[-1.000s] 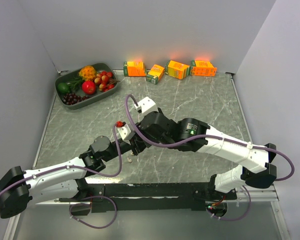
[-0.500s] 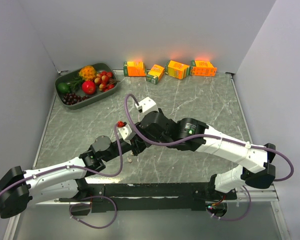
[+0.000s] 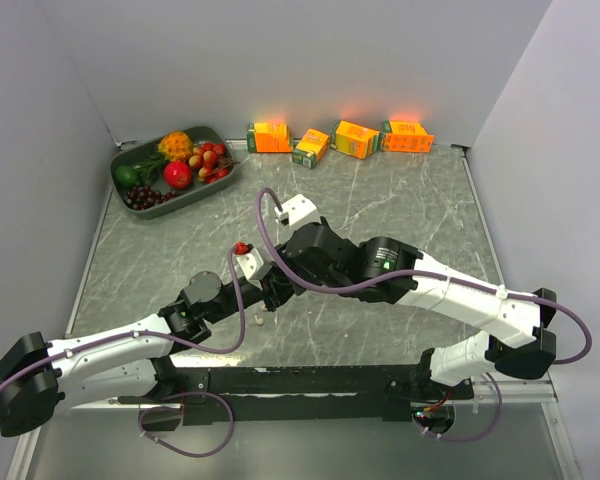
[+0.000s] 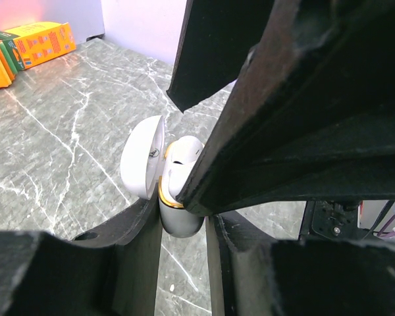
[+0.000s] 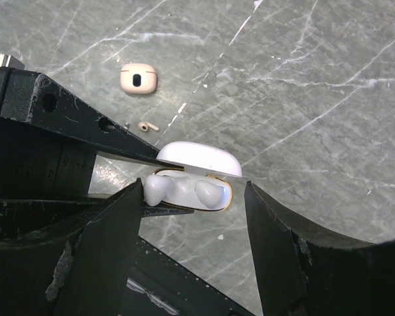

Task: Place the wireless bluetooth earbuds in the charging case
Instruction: Close the charging case.

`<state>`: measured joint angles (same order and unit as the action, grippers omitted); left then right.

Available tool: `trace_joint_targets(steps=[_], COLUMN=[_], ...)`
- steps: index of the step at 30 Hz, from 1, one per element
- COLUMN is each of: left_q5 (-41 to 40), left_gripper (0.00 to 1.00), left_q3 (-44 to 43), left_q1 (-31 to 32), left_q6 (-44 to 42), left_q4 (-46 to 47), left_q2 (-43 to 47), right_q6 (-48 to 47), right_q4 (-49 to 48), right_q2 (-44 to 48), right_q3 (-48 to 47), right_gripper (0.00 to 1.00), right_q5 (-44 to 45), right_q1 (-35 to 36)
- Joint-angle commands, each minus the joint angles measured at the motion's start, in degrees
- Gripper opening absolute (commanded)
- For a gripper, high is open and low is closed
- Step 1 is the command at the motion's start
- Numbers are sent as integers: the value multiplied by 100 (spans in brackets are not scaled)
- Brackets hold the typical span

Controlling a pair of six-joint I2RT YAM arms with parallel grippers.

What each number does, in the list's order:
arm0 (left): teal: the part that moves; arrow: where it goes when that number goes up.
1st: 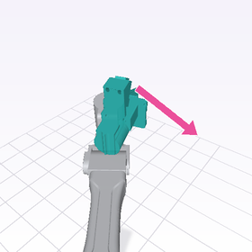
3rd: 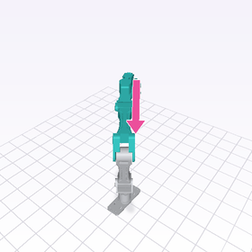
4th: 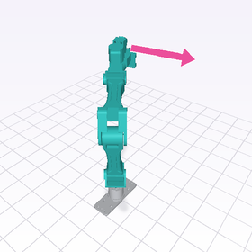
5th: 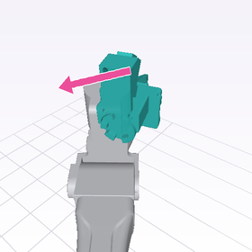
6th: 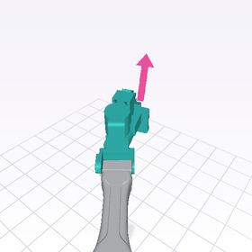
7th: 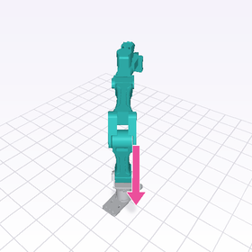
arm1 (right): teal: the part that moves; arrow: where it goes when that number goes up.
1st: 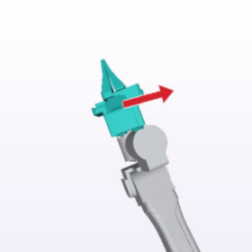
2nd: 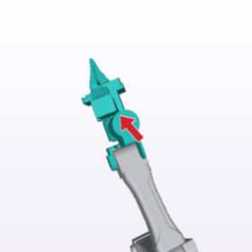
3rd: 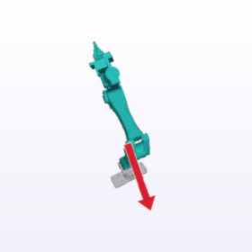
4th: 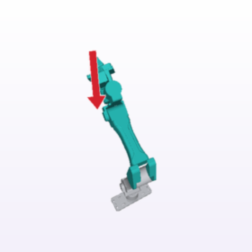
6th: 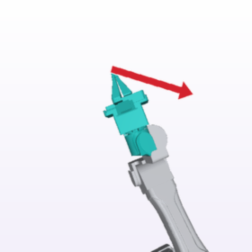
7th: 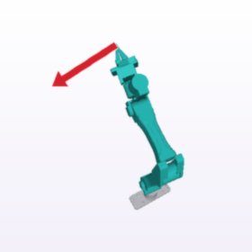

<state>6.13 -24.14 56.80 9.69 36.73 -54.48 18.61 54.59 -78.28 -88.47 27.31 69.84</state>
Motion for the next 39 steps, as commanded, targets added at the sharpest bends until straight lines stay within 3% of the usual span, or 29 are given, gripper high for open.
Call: trace_joint_targets(steps=[1, 39], left_q5=[-42, -42], left_gripper=[1, 1], left_q3=[-249, -249], left_q1=[-11, -11], left_q6=[-29, -29], left_q4=[431, 449], left_q2=[95, 34], right_q6=[-42, -112], right_q4=[166, 175], right_q2=[340, 586], right_q3=[75, 189], right_gripper=[70, 71], right_q5=[196, 284], right_q1=[-76, -155])
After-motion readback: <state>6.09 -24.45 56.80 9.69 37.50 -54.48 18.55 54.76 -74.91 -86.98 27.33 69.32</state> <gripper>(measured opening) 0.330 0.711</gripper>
